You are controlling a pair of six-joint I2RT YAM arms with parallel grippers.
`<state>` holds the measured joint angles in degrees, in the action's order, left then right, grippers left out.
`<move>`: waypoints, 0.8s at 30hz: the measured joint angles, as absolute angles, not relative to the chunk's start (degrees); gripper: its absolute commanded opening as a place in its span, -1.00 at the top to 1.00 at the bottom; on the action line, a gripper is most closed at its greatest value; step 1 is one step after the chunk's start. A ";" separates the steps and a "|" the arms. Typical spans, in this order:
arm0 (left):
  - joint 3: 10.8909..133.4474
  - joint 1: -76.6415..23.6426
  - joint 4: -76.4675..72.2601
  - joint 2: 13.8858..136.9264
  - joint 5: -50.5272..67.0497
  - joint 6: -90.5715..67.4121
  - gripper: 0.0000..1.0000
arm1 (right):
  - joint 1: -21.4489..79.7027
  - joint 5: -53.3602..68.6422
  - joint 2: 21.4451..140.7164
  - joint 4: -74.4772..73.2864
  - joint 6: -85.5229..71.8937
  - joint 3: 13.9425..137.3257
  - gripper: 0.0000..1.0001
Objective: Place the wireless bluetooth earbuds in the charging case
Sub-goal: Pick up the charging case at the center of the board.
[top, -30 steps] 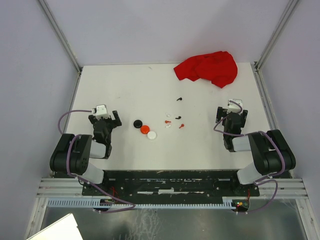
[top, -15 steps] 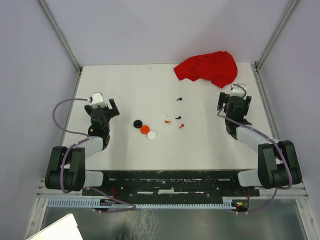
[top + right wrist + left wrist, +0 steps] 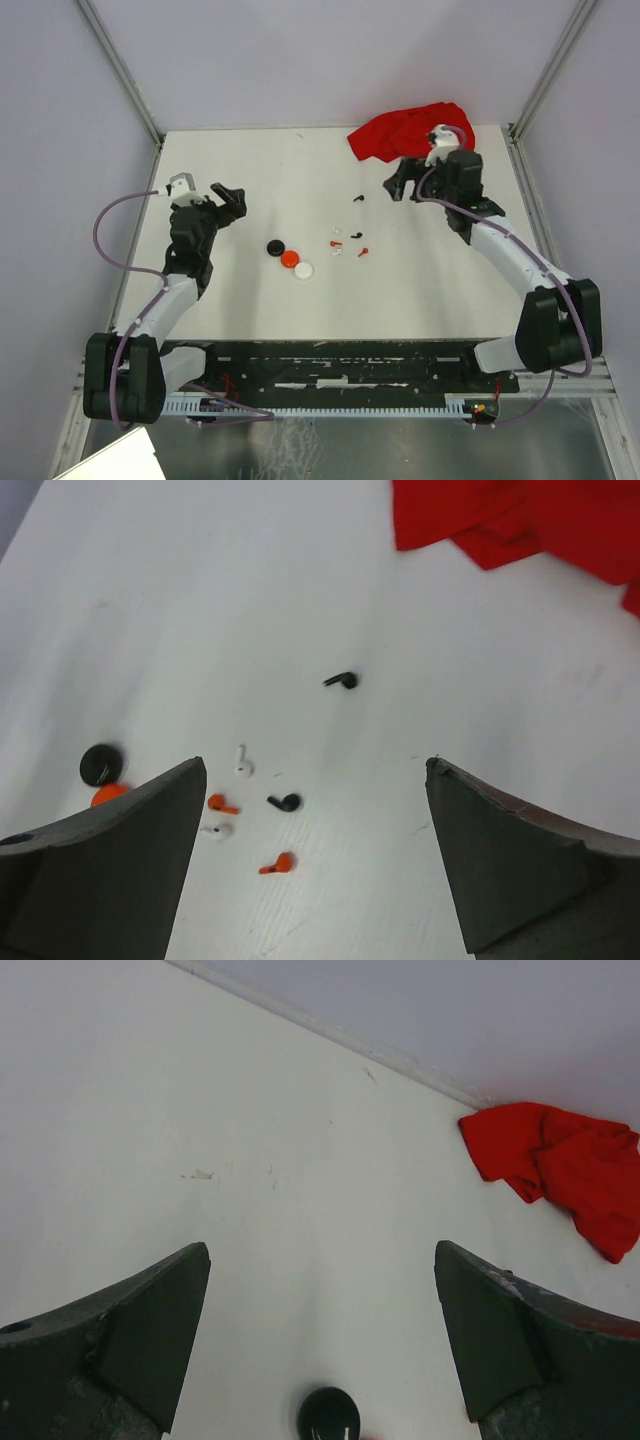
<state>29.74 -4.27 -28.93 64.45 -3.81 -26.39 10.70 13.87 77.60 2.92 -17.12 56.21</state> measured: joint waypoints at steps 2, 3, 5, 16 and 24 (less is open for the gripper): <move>29.74 -4.27 -26.92 63.72 -3.27 -28.21 -0.99 | 15.11 14.74 81.91 -0.08 -16.45 59.44 -0.98; 29.76 -4.27 -25.91 63.40 -3.29 -28.80 -0.99 | 17.54 14.26 83.92 -1.32 -15.75 61.08 -0.98; 30.35 -4.25 -22.76 63.16 -3.55 -29.43 -0.99 | 25.23 12.19 89.62 -4.45 -13.45 66.06 -0.98; 35.40 -4.25 -8.84 63.22 -5.98 -30.37 -0.96 | 47.70 0.36 112.77 -14.04 -4.32 85.69 -0.97; 35.40 -4.21 -3.33 62.65 -7.18 -30.85 -0.95 | 53.39 -2.48 122.80 -17.98 -0.47 95.02 -0.89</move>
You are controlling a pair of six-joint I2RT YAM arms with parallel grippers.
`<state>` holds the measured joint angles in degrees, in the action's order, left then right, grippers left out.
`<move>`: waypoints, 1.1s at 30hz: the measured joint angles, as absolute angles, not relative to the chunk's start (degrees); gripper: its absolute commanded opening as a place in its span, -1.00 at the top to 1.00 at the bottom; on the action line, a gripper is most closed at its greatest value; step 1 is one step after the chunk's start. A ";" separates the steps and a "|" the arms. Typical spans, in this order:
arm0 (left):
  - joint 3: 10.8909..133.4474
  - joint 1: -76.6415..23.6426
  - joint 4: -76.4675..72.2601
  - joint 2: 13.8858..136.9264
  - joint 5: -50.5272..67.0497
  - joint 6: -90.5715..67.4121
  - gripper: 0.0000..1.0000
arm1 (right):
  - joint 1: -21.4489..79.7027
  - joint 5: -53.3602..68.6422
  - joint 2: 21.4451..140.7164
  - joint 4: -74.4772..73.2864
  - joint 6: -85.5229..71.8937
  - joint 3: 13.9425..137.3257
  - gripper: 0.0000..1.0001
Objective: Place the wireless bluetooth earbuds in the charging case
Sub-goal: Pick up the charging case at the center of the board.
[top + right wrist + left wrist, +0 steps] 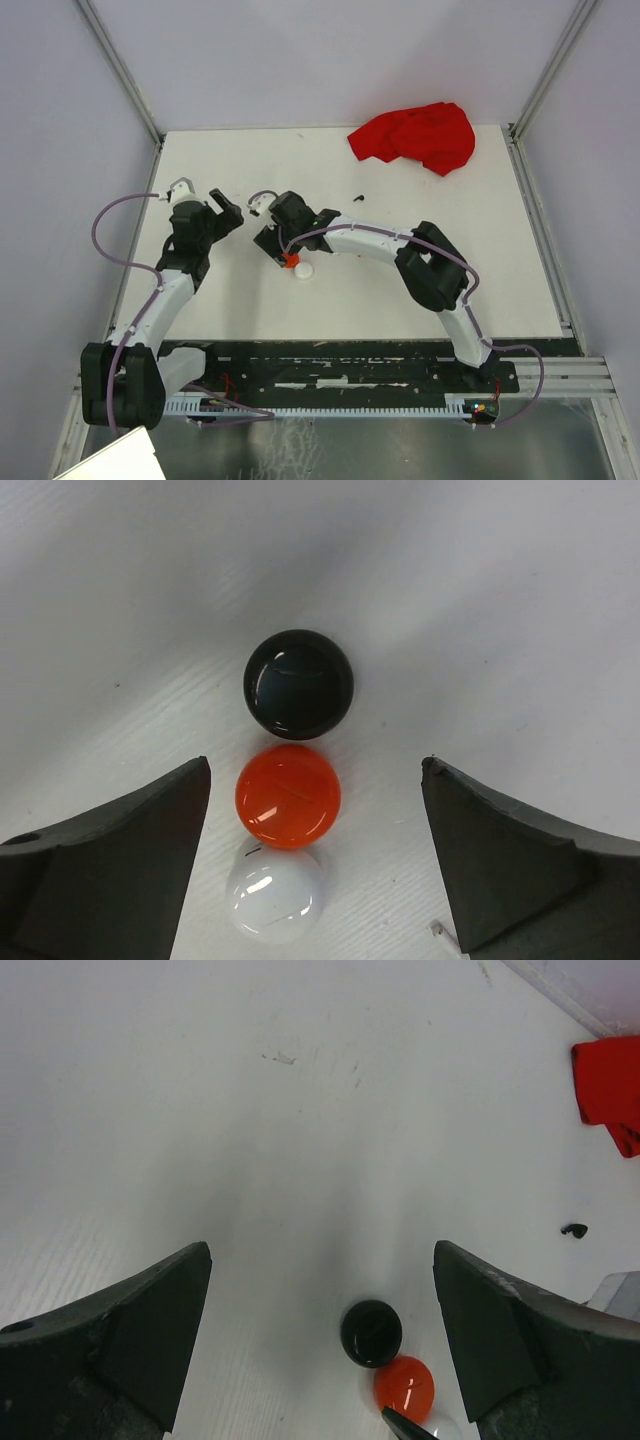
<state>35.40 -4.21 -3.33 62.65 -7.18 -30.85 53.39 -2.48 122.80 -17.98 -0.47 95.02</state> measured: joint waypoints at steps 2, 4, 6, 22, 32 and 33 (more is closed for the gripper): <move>35.40 -4.16 -2.00 61.76 -8.21 -30.87 -0.95 | 53.63 -2.22 124.44 -18.68 -0.05 96.62 -0.88; 35.40 -3.97 -1.28 60.58 -9.23 -30.98 -0.95 | 53.58 -1.96 125.60 -18.90 0.10 97.82 -0.85; 35.40 -3.81 -0.71 59.37 -10.35 -31.24 -0.94 | 53.49 -1.52 126.67 -18.98 0.12 98.94 -0.82; 35.38 -3.01 1.43 56.51 -13.45 -32.21 -0.94 | 53.45 1.06 131.98 -19.11 -1.32 102.43 -0.56; 35.27 -2.94 1.65 56.51 -13.45 -32.34 -0.94 | 53.45 1.50 133.29 -18.83 -2.20 103.70 -0.27; 35.27 -2.92 1.65 56.49 -13.45 -32.36 -0.94 | 53.45 1.52 133.45 -18.79 -2.28 103.88 -0.21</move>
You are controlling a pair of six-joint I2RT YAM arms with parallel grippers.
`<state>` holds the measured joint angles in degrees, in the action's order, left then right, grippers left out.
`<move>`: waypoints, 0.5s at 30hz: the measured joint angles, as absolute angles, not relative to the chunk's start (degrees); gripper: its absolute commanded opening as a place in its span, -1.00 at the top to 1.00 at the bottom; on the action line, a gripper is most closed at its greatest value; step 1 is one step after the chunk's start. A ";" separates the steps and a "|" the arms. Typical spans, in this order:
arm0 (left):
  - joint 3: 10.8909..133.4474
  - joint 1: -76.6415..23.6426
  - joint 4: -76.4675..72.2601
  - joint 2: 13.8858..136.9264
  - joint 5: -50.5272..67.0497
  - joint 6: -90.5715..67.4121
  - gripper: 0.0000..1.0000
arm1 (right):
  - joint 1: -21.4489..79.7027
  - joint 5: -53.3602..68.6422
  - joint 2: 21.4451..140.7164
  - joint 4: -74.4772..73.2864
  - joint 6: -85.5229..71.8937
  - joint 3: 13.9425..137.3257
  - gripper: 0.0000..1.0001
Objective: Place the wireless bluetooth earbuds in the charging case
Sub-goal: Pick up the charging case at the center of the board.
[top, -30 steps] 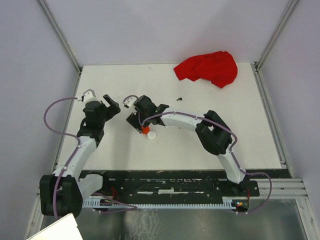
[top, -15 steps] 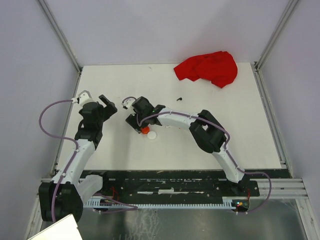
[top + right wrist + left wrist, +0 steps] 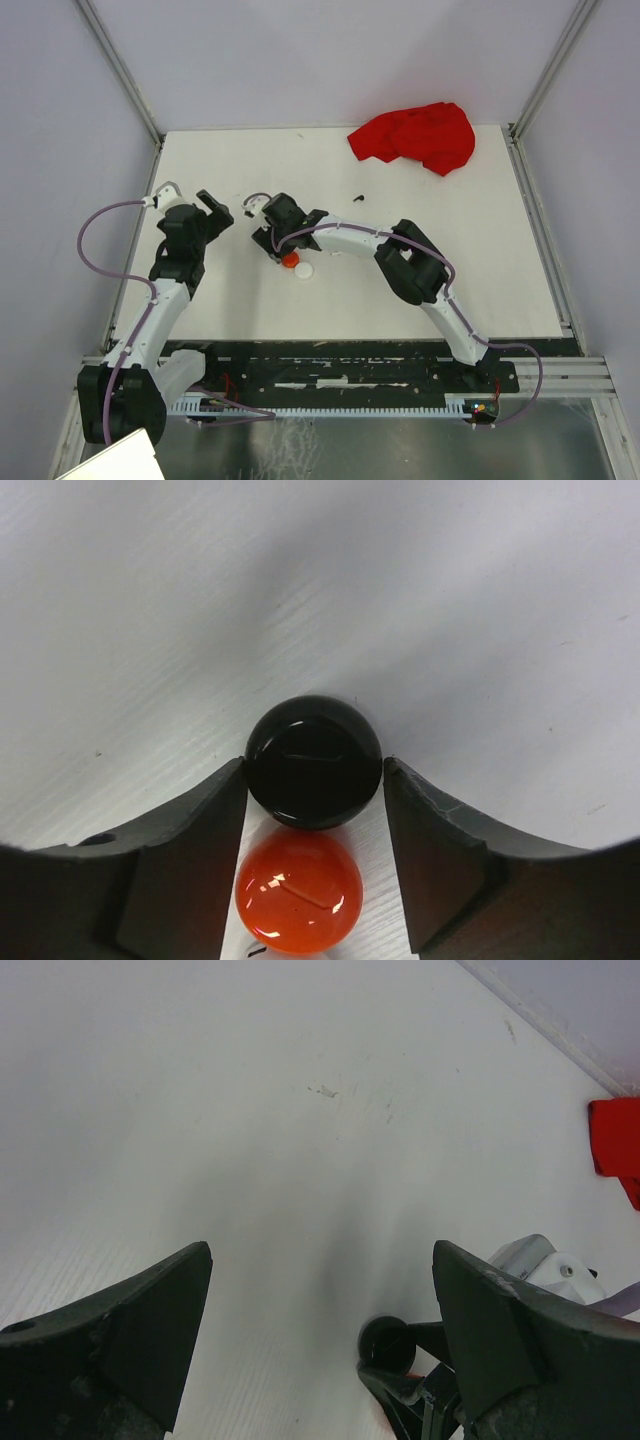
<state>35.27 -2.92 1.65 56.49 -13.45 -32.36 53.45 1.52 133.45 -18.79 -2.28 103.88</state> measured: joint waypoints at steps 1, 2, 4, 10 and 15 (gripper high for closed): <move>35.27 -2.87 1.65 56.49 -13.45 -32.34 -0.94 | 53.45 1.50 133.64 -18.72 -2.33 104.14 -0.14; 35.27 -2.83 1.65 56.49 -13.45 -32.34 -0.93 | 53.45 1.48 133.78 -18.55 -2.35 104.29 -0.05; 35.27 -2.72 1.65 56.49 -13.45 -32.36 -0.93 | 53.45 1.50 133.95 -18.48 -2.55 104.55 0.14; 35.24 -2.63 1.65 56.47 -13.28 -32.36 -0.93 | 53.45 1.30 133.95 -17.02 -2.81 104.03 0.44; 35.24 -2.59 1.41 56.47 -10.09 -32.38 -0.92 | 52.58 2.22 132.05 -12.19 -2.74 100.07 0.48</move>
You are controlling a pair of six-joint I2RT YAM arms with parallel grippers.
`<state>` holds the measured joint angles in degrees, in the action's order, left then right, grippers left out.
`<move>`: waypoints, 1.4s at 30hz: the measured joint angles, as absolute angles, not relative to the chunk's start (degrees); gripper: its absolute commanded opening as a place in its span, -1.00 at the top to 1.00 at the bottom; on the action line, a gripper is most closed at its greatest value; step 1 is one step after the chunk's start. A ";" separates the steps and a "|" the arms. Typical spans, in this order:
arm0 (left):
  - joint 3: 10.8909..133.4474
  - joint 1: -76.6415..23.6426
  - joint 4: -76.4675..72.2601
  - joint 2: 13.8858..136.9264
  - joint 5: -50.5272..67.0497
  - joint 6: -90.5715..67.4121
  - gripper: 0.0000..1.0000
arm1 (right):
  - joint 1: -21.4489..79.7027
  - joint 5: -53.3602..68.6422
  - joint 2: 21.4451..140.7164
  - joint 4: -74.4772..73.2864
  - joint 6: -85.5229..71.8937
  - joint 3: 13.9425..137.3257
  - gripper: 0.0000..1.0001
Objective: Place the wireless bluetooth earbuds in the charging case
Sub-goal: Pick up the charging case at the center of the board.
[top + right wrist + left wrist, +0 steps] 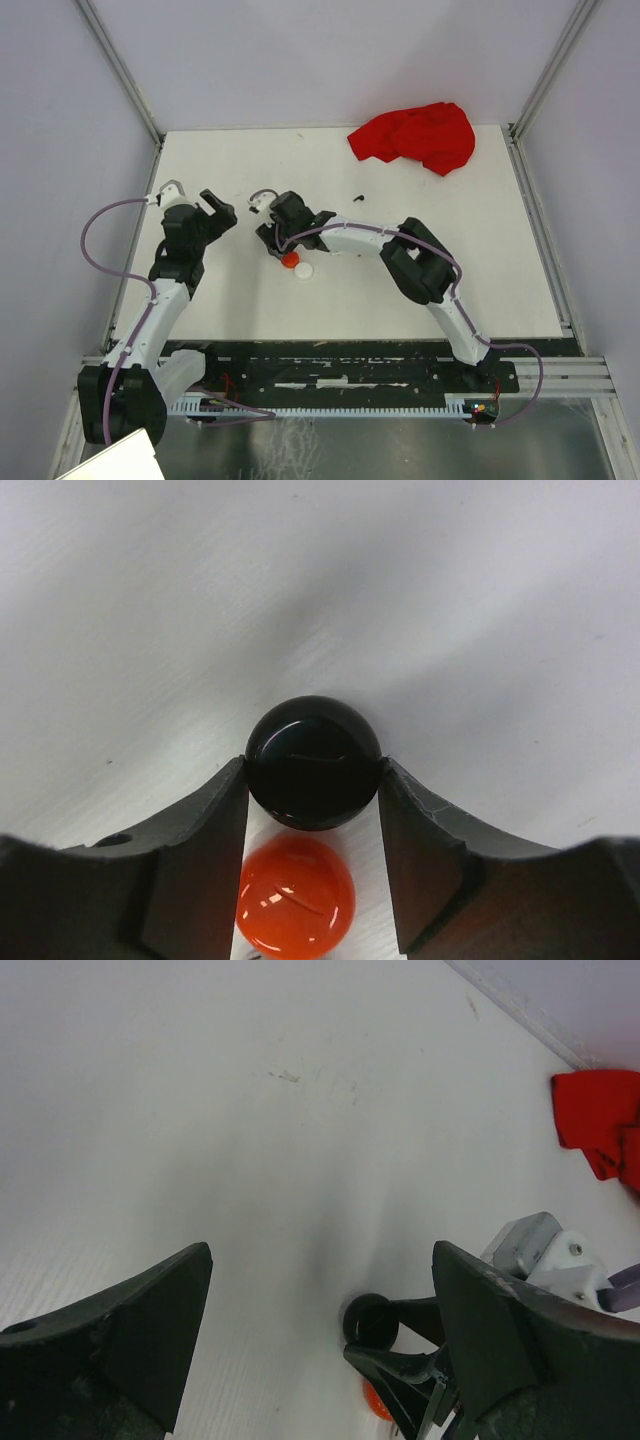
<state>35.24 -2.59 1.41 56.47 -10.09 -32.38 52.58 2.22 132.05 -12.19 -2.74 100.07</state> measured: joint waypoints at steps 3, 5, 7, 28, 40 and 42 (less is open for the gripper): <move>35.24 -2.59 -0.01 56.62 -5.56 -32.64 -0.90 | 50.70 5.21 128.40 -8.16 -3.07 95.64 0.49; 35.24 -2.59 -1.69 57.08 -1.98 -33.04 -0.88 | 48.64 7.40 124.79 -5.19 -3.62 92.07 0.49; 35.24 -2.59 -4.75 58.76 3.66 -33.85 -0.85 | 46.26 9.65 120.44 -1.89 -4.27 87.88 0.49; 33.36 -7.11 -39.05 77.17 39.70 -51.57 -0.67 | 39.64 20.16 101.73 8.58 -4.23 66.72 0.53; 33.32 -11.07 -39.83 82.21 40.86 -51.59 -0.47 | 39.64 21.91 101.62 9.37 -4.23 66.72 0.56; 33.32 -11.07 -40.36 83.18 40.86 -51.62 -0.42 | 39.64 22.13 101.60 9.41 -4.23 66.72 0.56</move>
<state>33.32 -11.07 -40.36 83.18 40.86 -51.62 39.64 22.13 101.60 9.41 -4.23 66.72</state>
